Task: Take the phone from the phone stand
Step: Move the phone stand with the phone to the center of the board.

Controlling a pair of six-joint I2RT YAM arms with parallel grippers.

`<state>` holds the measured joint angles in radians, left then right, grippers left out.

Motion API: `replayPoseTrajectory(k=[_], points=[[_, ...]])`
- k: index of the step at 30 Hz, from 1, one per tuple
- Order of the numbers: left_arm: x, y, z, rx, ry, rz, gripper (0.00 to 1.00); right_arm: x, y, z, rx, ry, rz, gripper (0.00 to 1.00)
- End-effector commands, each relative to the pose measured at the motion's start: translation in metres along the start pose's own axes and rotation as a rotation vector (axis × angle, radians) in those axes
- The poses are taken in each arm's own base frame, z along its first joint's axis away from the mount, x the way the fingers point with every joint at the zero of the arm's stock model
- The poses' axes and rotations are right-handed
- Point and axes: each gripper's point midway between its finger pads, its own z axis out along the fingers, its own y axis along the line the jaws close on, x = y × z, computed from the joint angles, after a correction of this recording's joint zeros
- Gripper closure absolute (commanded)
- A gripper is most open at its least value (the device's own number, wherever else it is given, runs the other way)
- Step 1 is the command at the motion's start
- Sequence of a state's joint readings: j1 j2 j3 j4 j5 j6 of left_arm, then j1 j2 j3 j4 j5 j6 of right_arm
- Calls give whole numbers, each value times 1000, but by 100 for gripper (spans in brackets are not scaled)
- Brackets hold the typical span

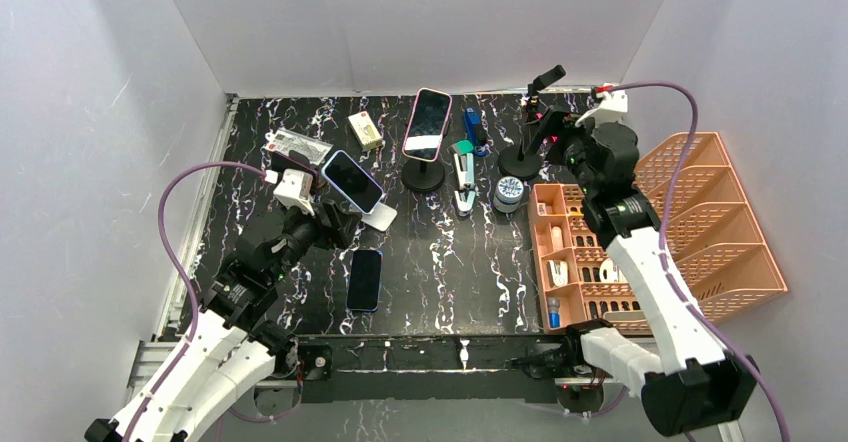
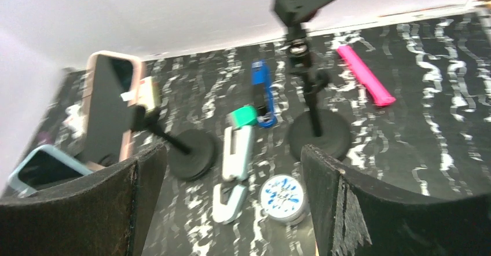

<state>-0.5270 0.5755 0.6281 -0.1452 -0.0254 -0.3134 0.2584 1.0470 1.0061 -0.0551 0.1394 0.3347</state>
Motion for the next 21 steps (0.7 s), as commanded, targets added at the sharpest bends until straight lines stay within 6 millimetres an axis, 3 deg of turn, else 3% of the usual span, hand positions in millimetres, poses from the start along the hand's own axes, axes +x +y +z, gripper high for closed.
replayPoseTrajectory(k=[1,5,8,10,13,15,18,21], points=[[-6,4,1,-28,-14,14,30,-19,61,-50,-289,34,66,8],[-4,10,3,-62,-6,18,30,-14,91,-74,-428,93,101,10],[-2,16,5,-93,-1,21,30,8,112,-75,-498,208,123,15],[0,19,7,-110,2,23,30,30,129,-71,-509,265,96,17],[1,23,8,-128,4,24,30,82,179,-79,-555,336,-15,17],[3,25,9,-137,8,26,30,111,196,-76,-534,373,-63,16],[5,28,9,-157,14,28,30,148,205,-68,-532,440,-50,15],[5,31,9,-172,6,25,30,166,201,-63,-523,434,-9,12]])
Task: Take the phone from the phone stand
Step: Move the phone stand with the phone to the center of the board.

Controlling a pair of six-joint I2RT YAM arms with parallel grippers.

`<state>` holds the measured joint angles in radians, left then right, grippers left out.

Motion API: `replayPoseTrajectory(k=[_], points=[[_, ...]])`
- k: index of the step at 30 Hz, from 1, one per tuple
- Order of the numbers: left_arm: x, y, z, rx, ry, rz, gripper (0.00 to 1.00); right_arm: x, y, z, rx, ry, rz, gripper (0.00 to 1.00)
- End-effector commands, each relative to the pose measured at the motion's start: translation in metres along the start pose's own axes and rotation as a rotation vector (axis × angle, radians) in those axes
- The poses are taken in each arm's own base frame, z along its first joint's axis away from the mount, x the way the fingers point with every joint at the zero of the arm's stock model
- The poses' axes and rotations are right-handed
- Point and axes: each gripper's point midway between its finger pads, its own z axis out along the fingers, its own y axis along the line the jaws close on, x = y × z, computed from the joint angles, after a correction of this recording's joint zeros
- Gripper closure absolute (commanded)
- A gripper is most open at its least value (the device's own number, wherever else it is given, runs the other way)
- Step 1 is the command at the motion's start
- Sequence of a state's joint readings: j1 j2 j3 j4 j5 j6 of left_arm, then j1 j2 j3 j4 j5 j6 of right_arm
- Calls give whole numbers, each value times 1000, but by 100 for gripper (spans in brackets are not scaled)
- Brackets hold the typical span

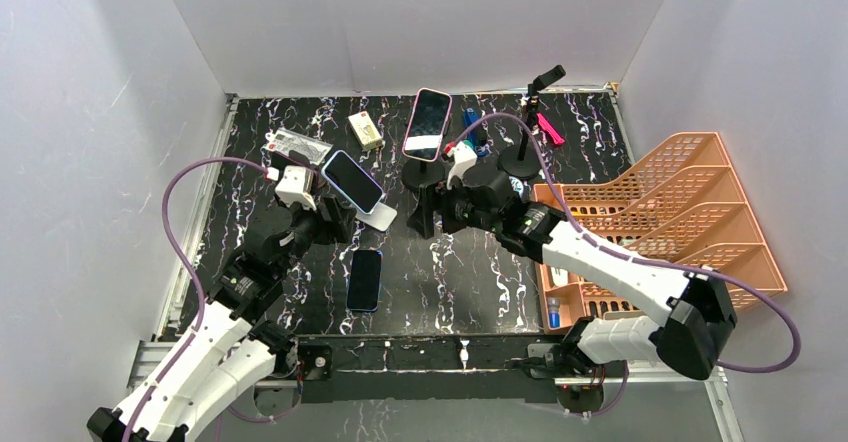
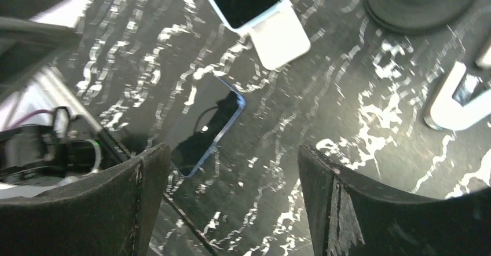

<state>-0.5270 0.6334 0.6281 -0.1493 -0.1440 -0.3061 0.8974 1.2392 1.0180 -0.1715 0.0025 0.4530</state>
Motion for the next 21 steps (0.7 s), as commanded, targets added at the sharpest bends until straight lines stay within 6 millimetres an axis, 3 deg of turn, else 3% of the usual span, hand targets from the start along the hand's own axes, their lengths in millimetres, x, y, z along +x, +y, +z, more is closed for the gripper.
replayPoseTrajectory(k=[1,5,9,16,21], points=[[-3,8,1,-43,-29,8,30,-14,-16,7,50,-142,60,11],[-14,-3,10,8,-86,-13,29,2,-34,7,102,-166,82,7],[-42,-24,31,64,-114,-43,21,17,-51,5,162,-168,125,6],[-77,-80,86,253,-30,0,20,22,-45,-17,104,-181,61,6],[-100,-89,124,342,-24,-109,20,18,-46,-38,104,-223,29,6]])
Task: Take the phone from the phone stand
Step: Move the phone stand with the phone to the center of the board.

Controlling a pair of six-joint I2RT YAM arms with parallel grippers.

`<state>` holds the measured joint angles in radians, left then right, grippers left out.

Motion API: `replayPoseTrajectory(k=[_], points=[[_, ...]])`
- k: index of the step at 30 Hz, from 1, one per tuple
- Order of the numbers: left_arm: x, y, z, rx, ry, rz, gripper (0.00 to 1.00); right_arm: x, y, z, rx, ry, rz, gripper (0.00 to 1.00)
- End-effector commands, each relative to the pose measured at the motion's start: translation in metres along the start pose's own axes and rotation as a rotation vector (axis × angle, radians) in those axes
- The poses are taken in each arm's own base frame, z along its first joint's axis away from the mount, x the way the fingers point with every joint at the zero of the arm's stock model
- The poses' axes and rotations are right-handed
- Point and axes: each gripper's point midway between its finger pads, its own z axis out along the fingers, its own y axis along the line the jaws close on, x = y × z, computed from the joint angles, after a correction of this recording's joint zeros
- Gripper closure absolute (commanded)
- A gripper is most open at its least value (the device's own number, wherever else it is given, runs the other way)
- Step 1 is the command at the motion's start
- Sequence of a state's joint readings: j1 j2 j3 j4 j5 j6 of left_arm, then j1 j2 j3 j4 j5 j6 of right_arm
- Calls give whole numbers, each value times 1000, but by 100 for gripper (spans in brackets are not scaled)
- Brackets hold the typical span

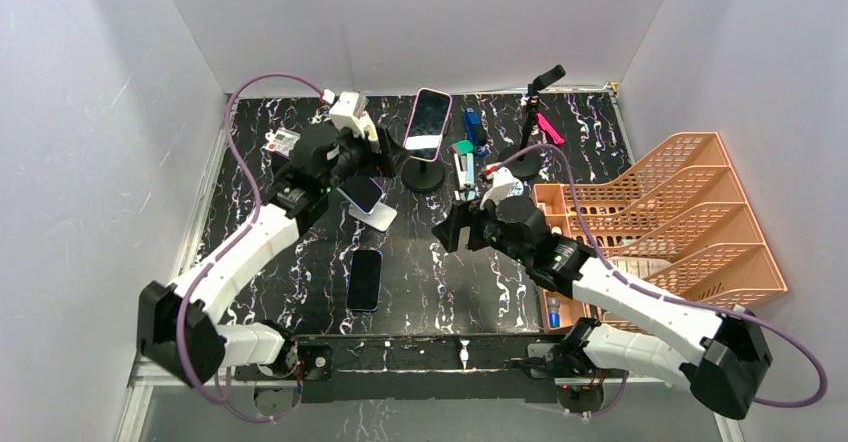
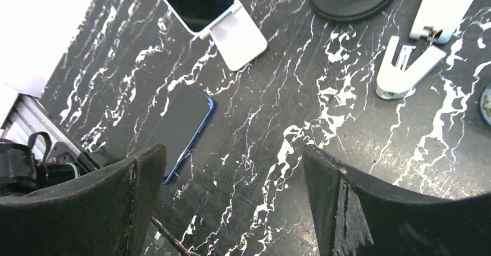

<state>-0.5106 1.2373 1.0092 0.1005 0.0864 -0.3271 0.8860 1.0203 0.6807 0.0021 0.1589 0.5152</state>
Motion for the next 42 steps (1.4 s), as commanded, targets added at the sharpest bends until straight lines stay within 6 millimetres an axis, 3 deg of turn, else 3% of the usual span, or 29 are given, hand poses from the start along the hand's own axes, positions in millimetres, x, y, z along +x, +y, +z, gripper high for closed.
replayPoseTrajectory(k=[1,9,14,20,32,42], points=[[-39,-11,25,163,-65,-121,20,-23,2,-17,-18,-102,-31,6],[-67,6,68,378,-79,-381,21,-27,-4,-36,1,-137,-31,6],[-72,11,87,441,-58,-422,22,-30,-5,-43,-2,-154,-28,6],[-65,18,105,435,-14,-443,24,-33,-5,-47,1,-169,-25,6],[-48,26,114,402,35,-428,27,-32,-6,-50,4,-165,-22,6],[-26,14,124,388,104,-390,32,-30,-8,-49,11,-161,-16,6]])
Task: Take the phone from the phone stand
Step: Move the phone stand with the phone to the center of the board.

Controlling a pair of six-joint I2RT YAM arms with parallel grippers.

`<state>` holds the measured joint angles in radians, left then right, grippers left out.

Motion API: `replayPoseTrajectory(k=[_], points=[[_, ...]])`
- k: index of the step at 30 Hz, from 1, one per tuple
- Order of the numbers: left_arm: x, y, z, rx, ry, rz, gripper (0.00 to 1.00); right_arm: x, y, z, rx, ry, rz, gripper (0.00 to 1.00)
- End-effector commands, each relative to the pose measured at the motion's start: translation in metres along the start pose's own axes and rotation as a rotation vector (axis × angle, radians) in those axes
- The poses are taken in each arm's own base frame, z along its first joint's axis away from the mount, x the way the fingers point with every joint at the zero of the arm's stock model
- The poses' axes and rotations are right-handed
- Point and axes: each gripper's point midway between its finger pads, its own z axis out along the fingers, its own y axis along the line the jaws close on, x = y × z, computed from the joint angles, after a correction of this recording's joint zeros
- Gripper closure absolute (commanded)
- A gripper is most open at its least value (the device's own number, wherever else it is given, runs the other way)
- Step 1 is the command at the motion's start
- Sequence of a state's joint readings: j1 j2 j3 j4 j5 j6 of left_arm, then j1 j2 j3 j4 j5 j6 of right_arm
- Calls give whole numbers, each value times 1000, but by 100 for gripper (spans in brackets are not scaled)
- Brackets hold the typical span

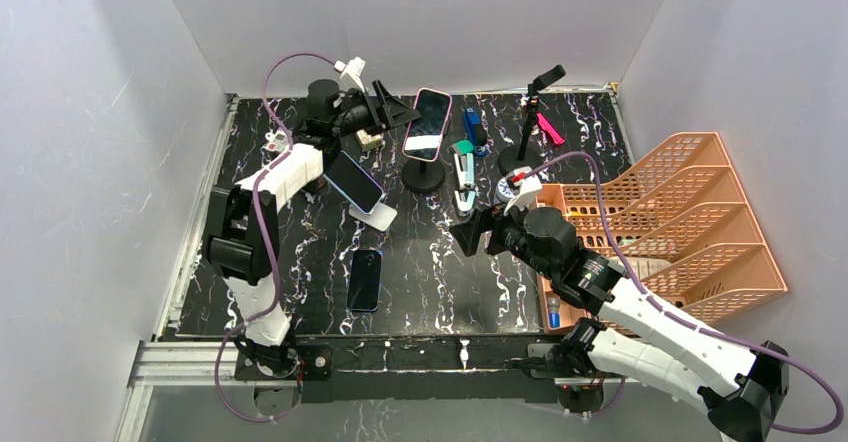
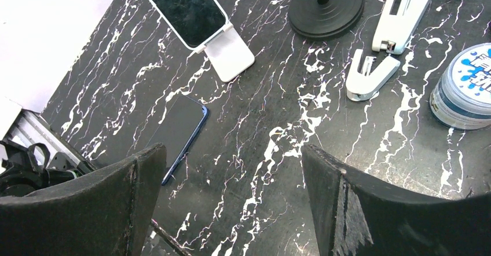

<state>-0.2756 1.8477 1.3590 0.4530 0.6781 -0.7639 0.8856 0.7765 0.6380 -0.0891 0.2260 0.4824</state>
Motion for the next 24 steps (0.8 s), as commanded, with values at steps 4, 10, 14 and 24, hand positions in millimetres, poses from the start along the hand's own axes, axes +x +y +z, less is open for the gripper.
replayPoseTrajectory(k=[4,10,14,24], points=[[3,-16,9,33,30,52,37,-5,-2,-2,8,-31,4,6],[3,-20,11,63,26,30,44,-5,-3,-3,9,-32,6,6],[3,-24,12,90,15,9,46,-5,-2,-2,7,-30,5,6],[3,-27,16,141,15,-37,47,-5,-3,-3,11,-28,5,6]])
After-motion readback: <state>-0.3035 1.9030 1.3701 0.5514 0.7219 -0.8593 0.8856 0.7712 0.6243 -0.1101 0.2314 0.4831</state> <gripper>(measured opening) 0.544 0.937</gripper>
